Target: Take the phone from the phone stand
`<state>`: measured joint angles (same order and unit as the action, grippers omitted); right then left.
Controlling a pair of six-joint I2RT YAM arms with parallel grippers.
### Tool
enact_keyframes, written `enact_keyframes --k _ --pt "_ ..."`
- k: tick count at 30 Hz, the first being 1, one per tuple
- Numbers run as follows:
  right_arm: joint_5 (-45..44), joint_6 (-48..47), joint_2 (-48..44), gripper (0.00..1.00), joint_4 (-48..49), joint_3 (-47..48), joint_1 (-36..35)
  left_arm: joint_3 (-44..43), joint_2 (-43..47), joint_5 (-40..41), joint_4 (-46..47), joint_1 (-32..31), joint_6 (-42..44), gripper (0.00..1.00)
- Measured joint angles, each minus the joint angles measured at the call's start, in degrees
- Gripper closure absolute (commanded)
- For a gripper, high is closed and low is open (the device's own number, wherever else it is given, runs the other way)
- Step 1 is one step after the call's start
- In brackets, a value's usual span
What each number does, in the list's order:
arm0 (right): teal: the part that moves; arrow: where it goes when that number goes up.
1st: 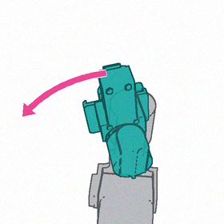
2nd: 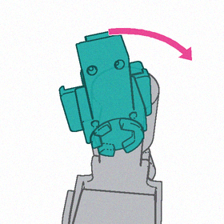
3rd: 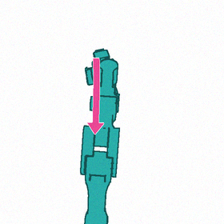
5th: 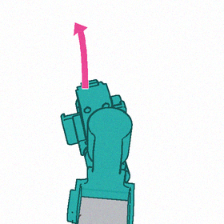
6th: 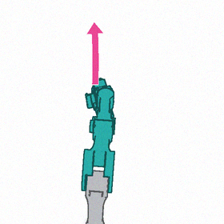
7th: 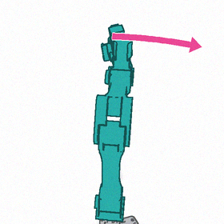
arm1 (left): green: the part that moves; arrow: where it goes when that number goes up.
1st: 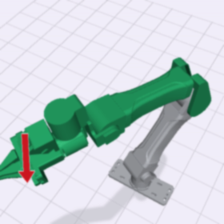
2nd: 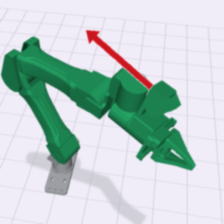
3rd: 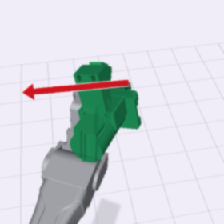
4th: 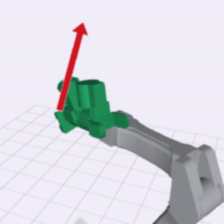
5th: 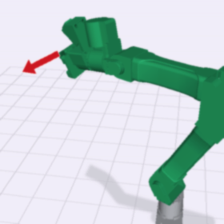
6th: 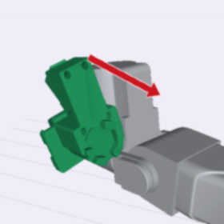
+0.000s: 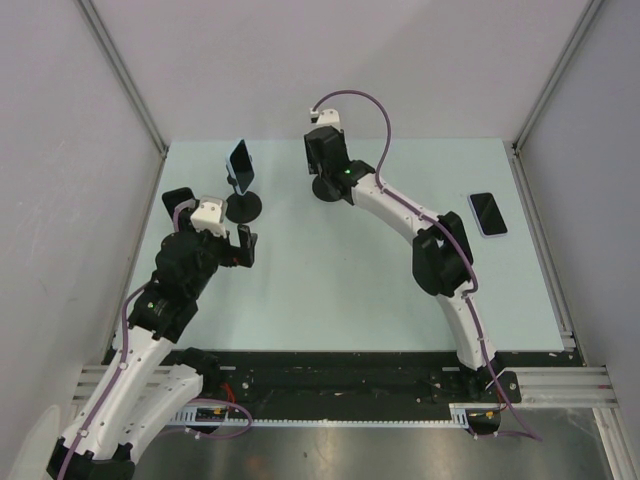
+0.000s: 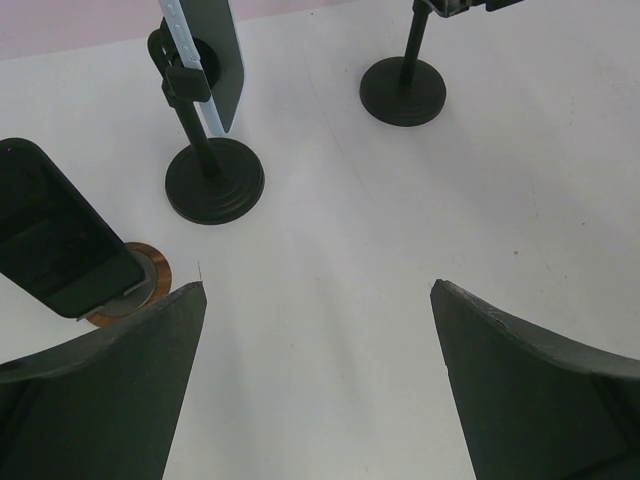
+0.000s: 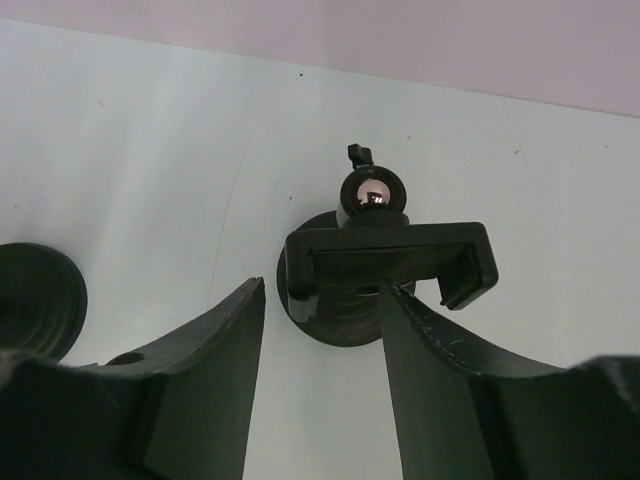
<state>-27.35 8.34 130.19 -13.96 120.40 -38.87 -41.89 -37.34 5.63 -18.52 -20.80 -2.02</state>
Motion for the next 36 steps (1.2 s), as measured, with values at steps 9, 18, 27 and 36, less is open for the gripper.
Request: enact_keyframes --k 9,18,27,36 --pt "0.4 -0.9 -5.4 0.04 -1.4 -4.4 -0.6 0.0 0.0 0.1 0.0 0.2 -0.1 0.00" --pt "2.4 -0.8 -38.3 0.00 6.8 -33.0 -1.5 -0.1 -3.9 0.3 0.9 1.8 -1.7 0.00" --pt "2.9 1.2 -65.0 0.00 11.5 -56.9 -0.4 -9.9 -16.9 -0.1 2.0 5.6 -4.8 0.01" --pt "8.4 2.8 -82.4 0.00 10.3 -76.3 -0.7 -23.8 -32.8 -1.6 6.1 12.3 -4.1 0.06"
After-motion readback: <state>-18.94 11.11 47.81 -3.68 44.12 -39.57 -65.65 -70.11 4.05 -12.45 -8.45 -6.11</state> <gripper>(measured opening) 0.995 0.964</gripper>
